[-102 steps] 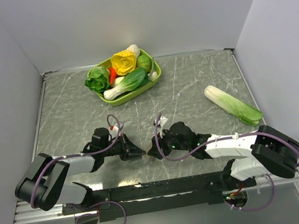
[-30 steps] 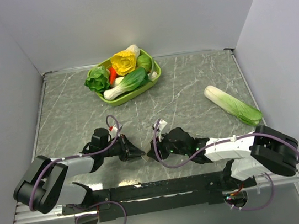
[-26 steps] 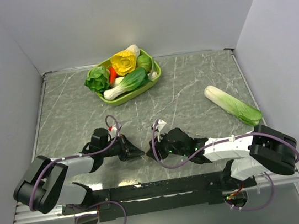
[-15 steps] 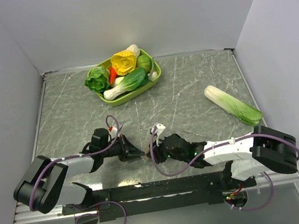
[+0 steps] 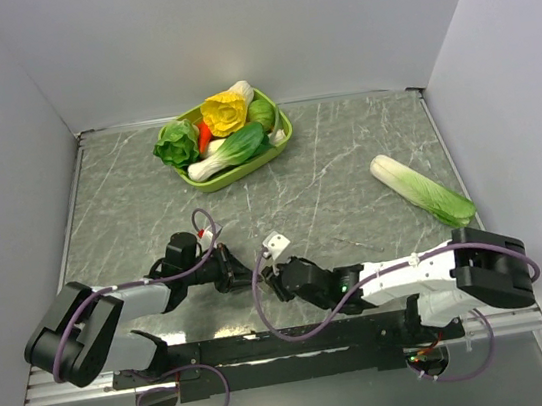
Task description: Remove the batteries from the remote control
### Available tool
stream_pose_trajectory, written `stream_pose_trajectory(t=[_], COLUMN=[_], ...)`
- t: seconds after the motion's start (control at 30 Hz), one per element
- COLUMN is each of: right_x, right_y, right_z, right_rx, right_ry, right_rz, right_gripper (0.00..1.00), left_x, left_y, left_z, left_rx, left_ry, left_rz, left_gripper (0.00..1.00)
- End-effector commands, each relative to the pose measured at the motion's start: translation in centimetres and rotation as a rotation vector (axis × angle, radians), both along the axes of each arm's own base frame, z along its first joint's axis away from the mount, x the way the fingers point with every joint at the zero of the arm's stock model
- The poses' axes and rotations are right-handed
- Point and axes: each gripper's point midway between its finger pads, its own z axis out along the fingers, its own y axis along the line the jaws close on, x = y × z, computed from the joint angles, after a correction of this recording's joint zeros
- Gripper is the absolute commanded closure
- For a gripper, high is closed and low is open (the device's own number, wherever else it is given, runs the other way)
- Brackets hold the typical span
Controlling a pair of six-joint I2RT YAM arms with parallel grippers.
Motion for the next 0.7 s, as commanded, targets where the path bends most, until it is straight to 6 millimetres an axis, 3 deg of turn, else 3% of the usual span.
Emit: stream_pose_trajectory(t=[0.0, 0.67], right_x=[0.1, 1.2], right_y=[-1.2, -1.1], right_z=[-1.6, -0.6], right_rx=[-0.140, -0.245], right_ry=[-0.026, -0.136], right_rz=[-0.036, -0.115], right_gripper=[0.60, 0.62], left_x=[0.1, -0.1], left_y=[-0.4, -0.3], left_z=[1.1, 0.7], left_rx=[-0.026, -0.004], left_ry=[-0.006, 0.000], left_rz=[-0.019, -0.037], left_gripper=[0.99, 0.99])
